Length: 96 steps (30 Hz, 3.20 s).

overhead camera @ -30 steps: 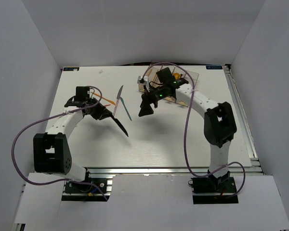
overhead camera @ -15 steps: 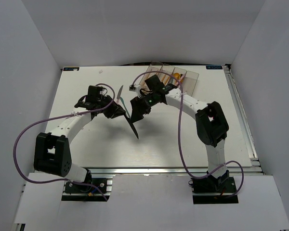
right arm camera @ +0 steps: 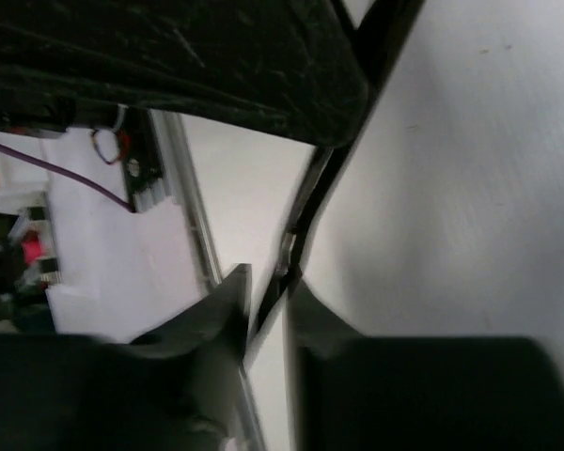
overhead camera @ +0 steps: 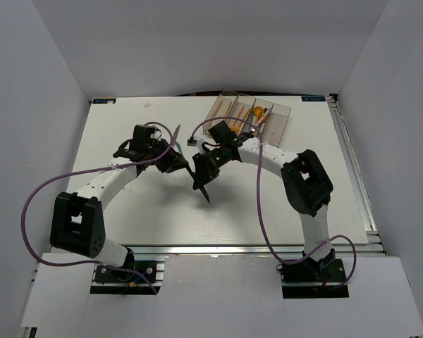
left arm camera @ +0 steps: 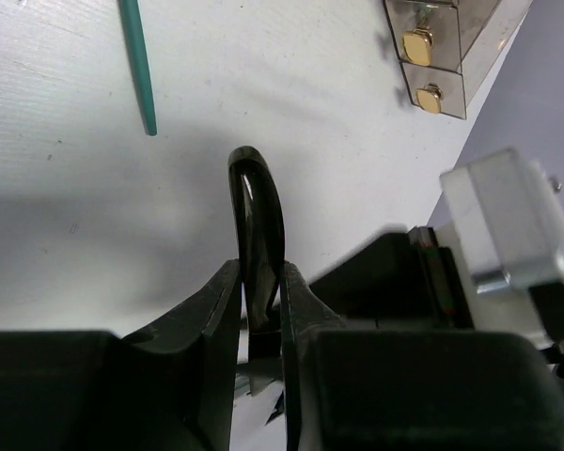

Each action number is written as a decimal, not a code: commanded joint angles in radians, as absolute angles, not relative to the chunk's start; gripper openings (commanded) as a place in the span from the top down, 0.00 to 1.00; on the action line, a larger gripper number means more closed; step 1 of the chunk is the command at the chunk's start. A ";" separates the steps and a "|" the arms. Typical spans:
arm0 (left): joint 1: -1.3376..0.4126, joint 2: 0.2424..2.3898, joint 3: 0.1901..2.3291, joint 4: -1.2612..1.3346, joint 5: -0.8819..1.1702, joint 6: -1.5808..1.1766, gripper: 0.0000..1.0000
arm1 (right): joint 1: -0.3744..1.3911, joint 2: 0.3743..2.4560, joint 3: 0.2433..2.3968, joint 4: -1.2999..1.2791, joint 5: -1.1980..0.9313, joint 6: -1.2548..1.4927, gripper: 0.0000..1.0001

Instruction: Sort the eating utensils into containers

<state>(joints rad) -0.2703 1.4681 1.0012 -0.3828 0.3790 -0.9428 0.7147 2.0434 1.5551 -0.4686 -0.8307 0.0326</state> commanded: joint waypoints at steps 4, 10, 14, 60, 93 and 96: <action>-0.275 1.424 1.012 -0.334 0.402 -0.933 0.90 | 0.719 1.979 1.540 -0.433 -0.887 0.018 1.00; -0.272 1.370 0.979 -0.301 0.393 -0.893 0.29 | 0.690 1.948 1.562 -0.481 -0.845 -0.080 1.00; -0.246 1.318 0.970 -0.301 0.362 -0.858 0.07 | 0.634 1.915 1.591 -0.512 -0.792 -0.155 1.00; -0.012 1.243 0.920 -0.483 0.129 -0.831 0.02 | 0.048 2.125 1.783 -0.204 -0.248 0.336 0.53; 0.078 2.121 1.630 -0.834 -0.144 -1.049 0.21 | 0.149 1.836 1.614 -0.456 -1.051 -0.557 0.26; 0.081 2.155 1.661 -0.873 -0.144 -1.046 0.34 | 0.150 1.830 1.608 -0.448 -1.051 -0.551 0.26</action>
<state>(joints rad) 0.0738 2.1284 1.6238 -0.8101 -0.1158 -1.0412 0.1524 1.8908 1.6123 -0.4725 -1.0267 -0.5457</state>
